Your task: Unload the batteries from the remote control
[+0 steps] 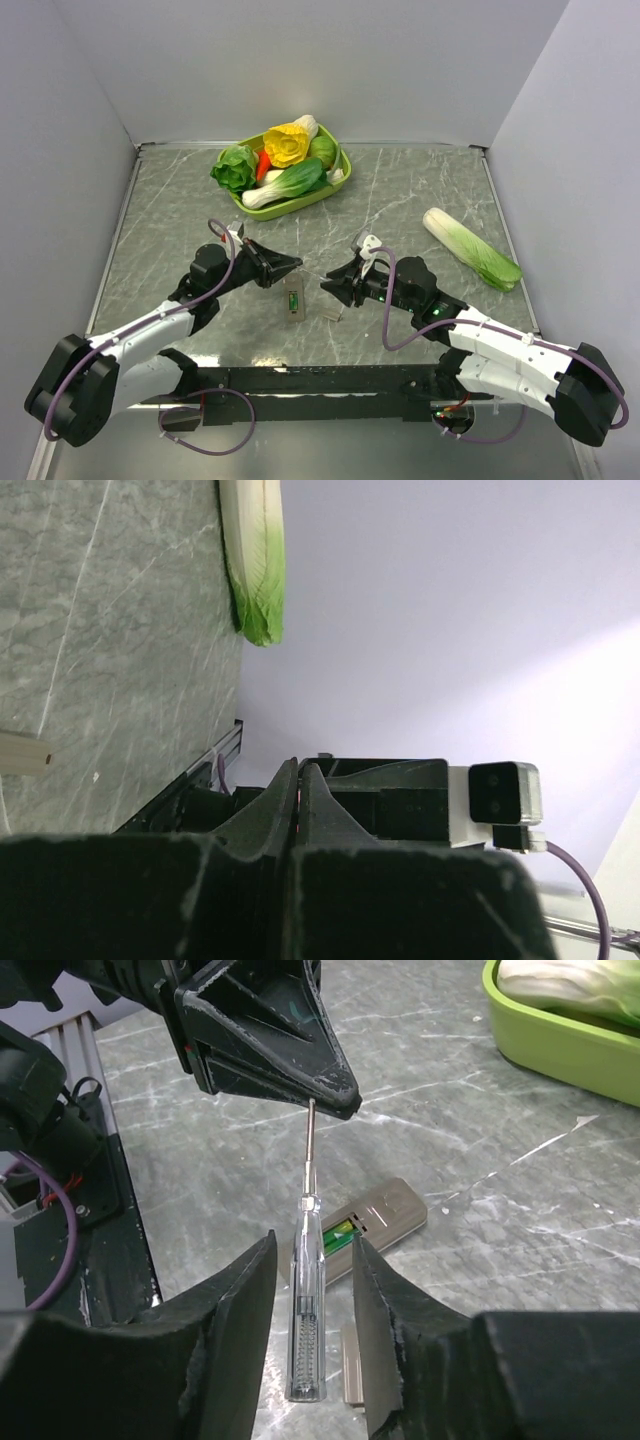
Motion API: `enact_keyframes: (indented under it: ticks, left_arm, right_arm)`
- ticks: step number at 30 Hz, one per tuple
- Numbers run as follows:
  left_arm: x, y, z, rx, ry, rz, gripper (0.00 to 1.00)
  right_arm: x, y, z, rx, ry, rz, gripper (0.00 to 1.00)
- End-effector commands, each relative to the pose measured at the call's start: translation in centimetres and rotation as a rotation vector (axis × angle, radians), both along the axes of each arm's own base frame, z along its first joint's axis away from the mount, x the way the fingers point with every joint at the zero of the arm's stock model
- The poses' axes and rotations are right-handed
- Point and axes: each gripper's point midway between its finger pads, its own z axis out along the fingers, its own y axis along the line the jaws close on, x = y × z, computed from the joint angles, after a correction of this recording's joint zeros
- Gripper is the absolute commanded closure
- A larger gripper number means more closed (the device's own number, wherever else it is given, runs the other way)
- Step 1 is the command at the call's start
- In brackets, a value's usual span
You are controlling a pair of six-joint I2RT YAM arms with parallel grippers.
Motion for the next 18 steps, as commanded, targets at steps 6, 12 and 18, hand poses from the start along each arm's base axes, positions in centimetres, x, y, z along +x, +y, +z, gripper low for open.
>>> enact_keyframes:
  ticks: [6, 12, 18]
  left_arm:
    - [0.3, 0.7, 2.1, -0.050, -0.051, 0.050, 0.99]
    - [0.2, 0.5, 1.9, -0.026, -0.060, 0.035, 0.99]
    - [0.0, 0.8, 1.3, -0.039, -0.038, 0.050, 0.99]
  right_arm:
    - [-0.2, 0.2, 0.8, 0.046, -0.028, -0.004, 0.85]
    - [-0.1, -0.1, 1.2, 0.061, -0.050, -0.024, 1.00]
    - [0.1, -0.2, 2.0, 0.083, -0.063, -0.033, 0.71]
